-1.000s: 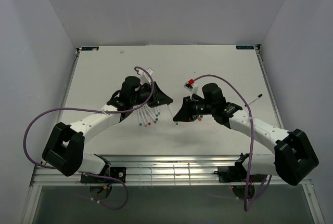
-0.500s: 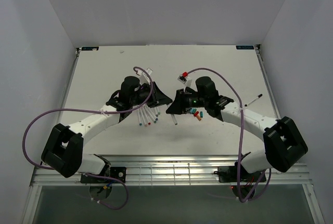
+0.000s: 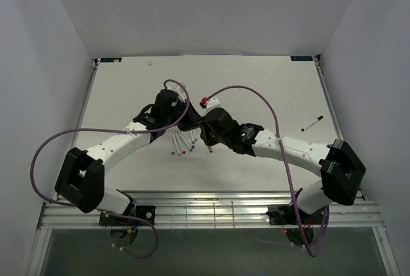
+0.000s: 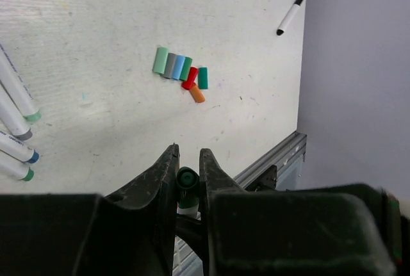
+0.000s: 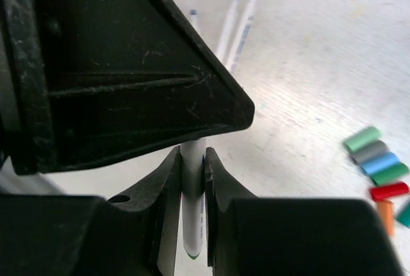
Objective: Open the pen caps
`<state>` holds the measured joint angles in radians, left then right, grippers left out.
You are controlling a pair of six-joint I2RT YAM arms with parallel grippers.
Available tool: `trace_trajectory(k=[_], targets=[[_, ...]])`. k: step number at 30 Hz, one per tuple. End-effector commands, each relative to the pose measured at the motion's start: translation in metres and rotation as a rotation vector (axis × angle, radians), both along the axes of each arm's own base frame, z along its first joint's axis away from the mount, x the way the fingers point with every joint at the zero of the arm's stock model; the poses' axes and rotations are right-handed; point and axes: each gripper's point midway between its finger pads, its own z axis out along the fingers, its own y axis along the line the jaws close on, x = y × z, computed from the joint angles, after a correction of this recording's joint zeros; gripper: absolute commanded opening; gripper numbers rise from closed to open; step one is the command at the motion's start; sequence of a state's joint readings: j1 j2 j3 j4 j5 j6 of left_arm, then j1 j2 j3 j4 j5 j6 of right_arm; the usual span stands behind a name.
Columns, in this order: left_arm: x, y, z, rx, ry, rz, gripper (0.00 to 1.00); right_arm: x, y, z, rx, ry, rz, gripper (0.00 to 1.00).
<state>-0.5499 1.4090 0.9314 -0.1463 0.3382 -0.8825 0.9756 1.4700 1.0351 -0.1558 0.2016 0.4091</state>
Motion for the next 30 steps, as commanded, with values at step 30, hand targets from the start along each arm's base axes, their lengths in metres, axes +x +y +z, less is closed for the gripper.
trace_trajectory(k=[30], targets=[[0.005,-0.025,0.020,-0.104,-0.131,-0.143,0.00,-0.027,-0.060,0.004,0.301,0.162,0.102,0.08]])
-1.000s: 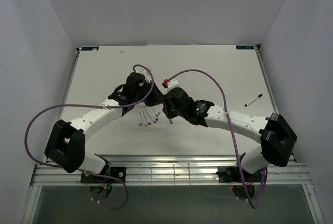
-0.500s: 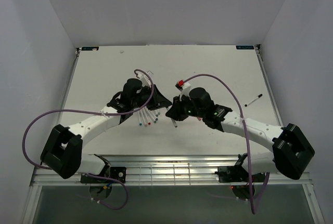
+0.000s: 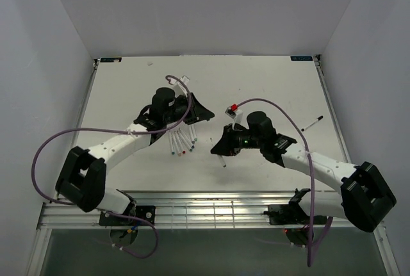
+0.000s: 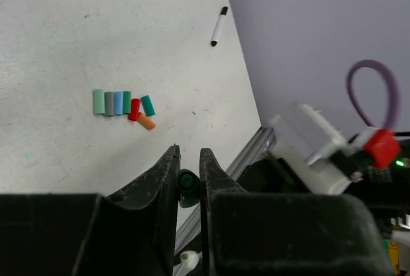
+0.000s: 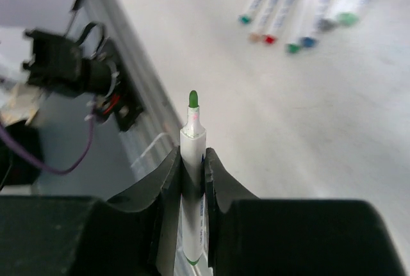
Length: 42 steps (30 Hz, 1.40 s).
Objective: Open the pen caps
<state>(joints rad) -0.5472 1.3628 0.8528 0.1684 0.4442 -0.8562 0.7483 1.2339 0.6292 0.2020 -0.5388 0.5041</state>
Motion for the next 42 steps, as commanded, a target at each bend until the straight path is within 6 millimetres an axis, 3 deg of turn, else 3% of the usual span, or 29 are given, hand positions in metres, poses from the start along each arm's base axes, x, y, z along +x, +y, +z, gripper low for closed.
trace_trajectory(k=[1,3,4,7,8,10,15,24,30,42], targets=[[0.006,-0.012,-0.031,0.080,0.107,-0.053,0.00,0.058,-0.054,-0.004,-0.189,-0.039,-0.348,0.08],[0.009,-0.018,-0.054,0.112,0.155,-0.071,0.00,0.069,-0.091,-0.003,-0.294,-0.057,-0.499,0.08],[0.010,-0.020,-0.061,0.124,0.161,-0.081,0.00,0.074,-0.106,0.009,-0.295,-0.090,-0.553,0.08],[0.013,-0.032,-0.085,0.170,0.208,-0.112,0.00,0.076,-0.138,0.020,-0.331,-0.119,-0.633,0.08],[0.016,-0.039,-0.084,0.177,0.196,-0.128,0.00,0.076,-0.142,0.023,-0.332,-0.120,-0.640,0.08],[0.017,-0.046,-0.105,0.210,0.233,-0.139,0.00,0.073,-0.154,0.023,-0.348,-0.117,-0.659,0.08],[0.016,-0.065,-0.128,0.265,0.269,-0.176,0.00,0.066,-0.164,0.013,-0.357,-0.098,-0.670,0.08],[0.020,-0.055,-0.161,0.350,0.313,-0.122,0.09,0.062,-0.171,0.008,-0.344,-0.099,-0.681,0.08],[0.024,-0.058,-0.173,0.367,0.334,-0.121,0.12,0.061,-0.172,0.004,-0.349,-0.091,-0.679,0.08],[0.035,-0.059,-0.180,0.393,0.341,-0.095,0.35,0.059,-0.173,0.000,-0.345,-0.092,-0.677,0.08]])
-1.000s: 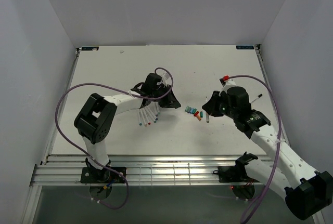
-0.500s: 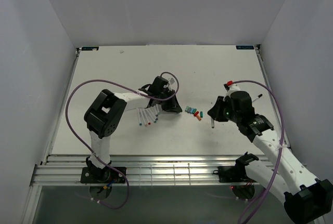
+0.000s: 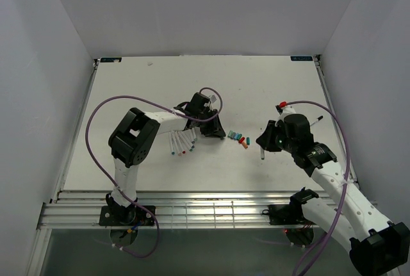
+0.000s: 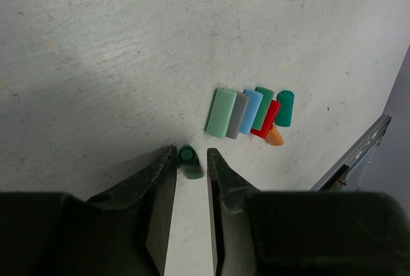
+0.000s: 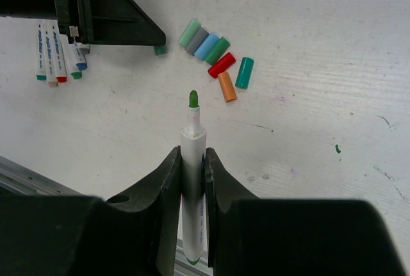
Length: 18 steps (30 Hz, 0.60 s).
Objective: Open the pen caps
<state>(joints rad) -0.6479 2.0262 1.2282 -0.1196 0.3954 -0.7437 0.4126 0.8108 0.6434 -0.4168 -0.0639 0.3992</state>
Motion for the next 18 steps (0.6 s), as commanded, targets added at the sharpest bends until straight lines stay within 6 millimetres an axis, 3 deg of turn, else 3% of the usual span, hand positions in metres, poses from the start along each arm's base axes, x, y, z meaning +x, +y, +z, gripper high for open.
trace_trajectory(k=[1,11,14,18], targets=[[0.011,-0.002,0.008,0.004,-0.034,0.012,0.37,0.001,0.001,0.003,0.006,-0.025,0.018,0.08],[0.010,0.004,0.011,0.015,-0.050,0.030,0.58,0.002,0.008,-0.004,0.024,-0.005,0.045,0.08],[0.011,0.009,0.023,0.017,-0.088,0.042,0.63,0.004,0.016,-0.004,0.043,0.002,0.071,0.08],[0.008,0.021,0.065,-0.006,-0.175,0.071,0.67,0.017,0.031,-0.001,0.082,0.007,0.108,0.08]])
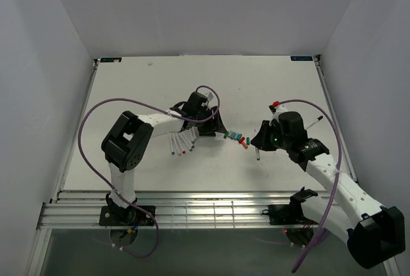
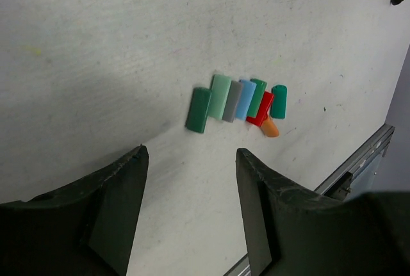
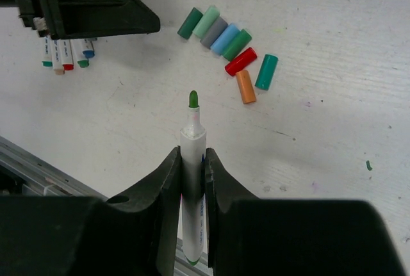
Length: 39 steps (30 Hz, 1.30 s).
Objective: Open the pen caps
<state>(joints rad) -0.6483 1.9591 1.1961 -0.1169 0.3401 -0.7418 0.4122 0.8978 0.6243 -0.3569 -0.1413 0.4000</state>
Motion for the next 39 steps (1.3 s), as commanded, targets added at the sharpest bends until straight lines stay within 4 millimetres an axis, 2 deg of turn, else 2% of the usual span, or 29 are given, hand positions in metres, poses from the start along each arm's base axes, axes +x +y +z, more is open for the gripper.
trace_trajectory(k=[1,3,4,7,8,9,10,11,12,13,14,15,16,17,18,19,21,22,24,26,27,28,30,31,34,37,39], targets=[[0.002,0.016,0.059,-0.024,-0.143,0.043,0.67,0.023,0.021,0.021,0.073,-0.067,0.051,0.08],[-0.006,0.027,0.072,-0.025,-0.177,0.055,0.68,0.031,0.033,0.030,0.102,-0.072,0.072,0.08],[-0.008,0.033,0.101,-0.056,-0.243,0.067,0.69,0.035,0.041,0.024,0.098,-0.049,0.090,0.08],[-0.024,0.047,0.130,-0.087,-0.328,0.054,0.70,0.049,0.069,0.026,0.105,-0.050,0.137,0.08],[-0.032,0.053,0.159,-0.128,-0.394,0.052,0.70,0.056,0.076,0.028,0.104,-0.060,0.144,0.08],[-0.038,0.058,0.168,-0.139,-0.423,0.046,0.71,0.060,0.083,0.026,0.100,-0.053,0.155,0.08],[-0.045,0.064,0.171,-0.137,-0.441,0.040,0.72,0.063,0.094,0.012,0.084,-0.018,0.175,0.08],[-0.052,0.072,0.193,-0.164,-0.493,0.049,0.73,0.072,0.104,0.020,0.093,-0.040,0.184,0.08],[-0.058,0.078,0.196,-0.160,-0.498,0.050,0.73,0.079,0.112,0.020,0.097,-0.049,0.191,0.08],[-0.063,0.083,0.198,-0.158,-0.504,0.050,0.73,0.083,0.122,0.007,0.087,-0.021,0.201,0.08],[-0.067,0.087,0.201,-0.160,-0.511,0.058,0.74,0.091,0.131,0.013,0.096,-0.039,0.208,0.08],[-0.075,0.095,0.209,-0.164,-0.527,0.067,0.74,0.095,0.139,0.011,0.096,-0.038,0.216,0.08],[-0.079,0.099,0.210,-0.163,-0.529,0.071,0.75,0.099,0.145,-0.006,0.076,-0.002,0.218,0.08],[-0.084,0.105,0.205,-0.153,-0.518,0.078,0.75,0.107,0.154,0.000,0.084,-0.016,0.224,0.08],[-0.088,0.111,0.213,-0.164,-0.546,0.094,0.76,0.110,0.160,-0.003,0.078,-0.012,0.229,0.08],[-0.091,0.115,0.211,-0.162,-0.544,0.101,0.76,0.115,0.171,-0.013,0.072,-0.014,0.242,0.08],[-0.098,0.122,0.199,-0.147,-0.524,0.118,0.77,0.126,0.186,-0.009,0.079,-0.037,0.247,0.08],[-0.101,0.127,0.202,-0.153,-0.536,0.130,0.77,0.129,0.193,-0.022,0.074,-0.018,0.249,0.08],[-0.106,0.132,0.194,-0.151,-0.518,0.143,0.77,0.136,0.206,-0.030,0.073,-0.009,0.243,0.08],[-0.112,0.134,0.196,-0.173,-0.521,0.146,0.78,0.141,0.213,-0.035,0.071,-0.011,0.233,0.08],[-0.115,0.135,0.192,-0.177,-0.509,0.148,0.78,0.140,0.218,-0.047,0.060,0.008,0.232,0.08],[-0.116,0.135,0.192,-0.183,-0.510,0.146,0.78,0.143,0.224,-0.045,0.064,0.000,0.230,0.08],[-0.119,0.135,0.191,-0.191,-0.507,0.142,0.78,0.143,0.230,-0.060,0.044,0.020,0.226,0.08],[-0.119,0.135,0.190,-0.191,-0.506,0.139,0.78,0.146,0.235,-0.058,0.044,0.013,0.226,0.08],[-0.121,0.135,0.192,-0.193,-0.515,0.131,0.78,0.150,0.239,-0.071,0.018,0.014,0.210,0.11],[-0.121,0.138,0.195,-0.191,-0.532,0.135,0.79,0.151,0.240,-0.083,-0.003,0.036,0.212,0.16],[-0.121,0.139,0.194,-0.179,-0.535,0.137,0.79,0.150,0.244,-0.084,-0.003,0.041,0.218,0.25]])
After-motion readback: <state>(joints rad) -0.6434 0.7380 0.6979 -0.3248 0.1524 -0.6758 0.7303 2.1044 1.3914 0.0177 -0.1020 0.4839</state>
